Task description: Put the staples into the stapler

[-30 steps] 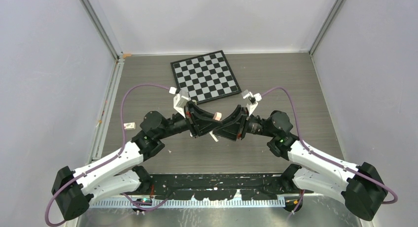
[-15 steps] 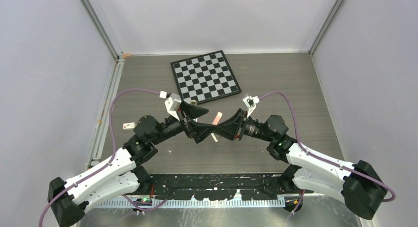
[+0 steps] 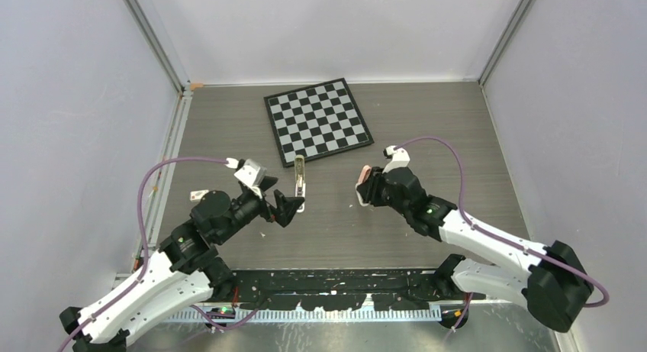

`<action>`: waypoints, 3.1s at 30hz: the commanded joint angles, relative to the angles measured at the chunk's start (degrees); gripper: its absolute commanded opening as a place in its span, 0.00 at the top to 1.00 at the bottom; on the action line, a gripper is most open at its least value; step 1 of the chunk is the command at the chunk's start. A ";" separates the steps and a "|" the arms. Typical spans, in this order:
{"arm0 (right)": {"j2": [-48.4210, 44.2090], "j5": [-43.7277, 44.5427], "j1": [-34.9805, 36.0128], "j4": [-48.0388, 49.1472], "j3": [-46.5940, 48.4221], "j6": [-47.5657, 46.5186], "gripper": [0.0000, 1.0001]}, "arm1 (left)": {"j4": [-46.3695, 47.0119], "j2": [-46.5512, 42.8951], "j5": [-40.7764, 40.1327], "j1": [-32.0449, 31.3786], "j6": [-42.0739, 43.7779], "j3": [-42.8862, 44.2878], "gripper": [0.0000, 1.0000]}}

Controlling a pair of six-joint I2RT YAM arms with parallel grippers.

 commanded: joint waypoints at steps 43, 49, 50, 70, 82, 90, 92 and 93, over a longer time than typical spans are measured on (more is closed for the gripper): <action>23.35 15.28 -8.09 -8.72 10.60 -3.35 0.38 | -20.58 -5.47 -18.77 0.09 7.79 3.19 0.00; 14.43 12.29 -8.13 -10.99 9.13 -3.42 0.02 | -21.24 -0.81 -26.29 0.10 0.76 4.70 0.00; 12.62 11.73 -8.10 -10.98 8.70 -3.46 0.01 | -21.49 0.34 -28.52 0.10 -1.12 4.96 0.00; -3.80 -0.15 -8.08 -6.33 3.74 -1.54 0.00 | -32.09 24.67 -34.57 39.85 -33.22 13.29 0.02; -6.06 -1.82 -8.14 -5.35 2.83 -1.66 0.00 | -16.45 32.33 -11.36 55.56 1.08 10.81 0.00; -7.37 -3.08 -8.07 -4.67 2.81 -1.35 0.00 | -17.10 41.04 -8.22 59.96 8.72 12.78 0.00; -7.44 -3.27 -8.12 -4.57 2.76 -1.31 0.00 | -16.36 42.45 -6.78 62.30 9.28 13.18 0.00; -7.52 -3.41 -8.15 -4.53 2.75 -1.31 0.00 | -16.33 43.17 -5.83 63.32 9.80 13.54 0.00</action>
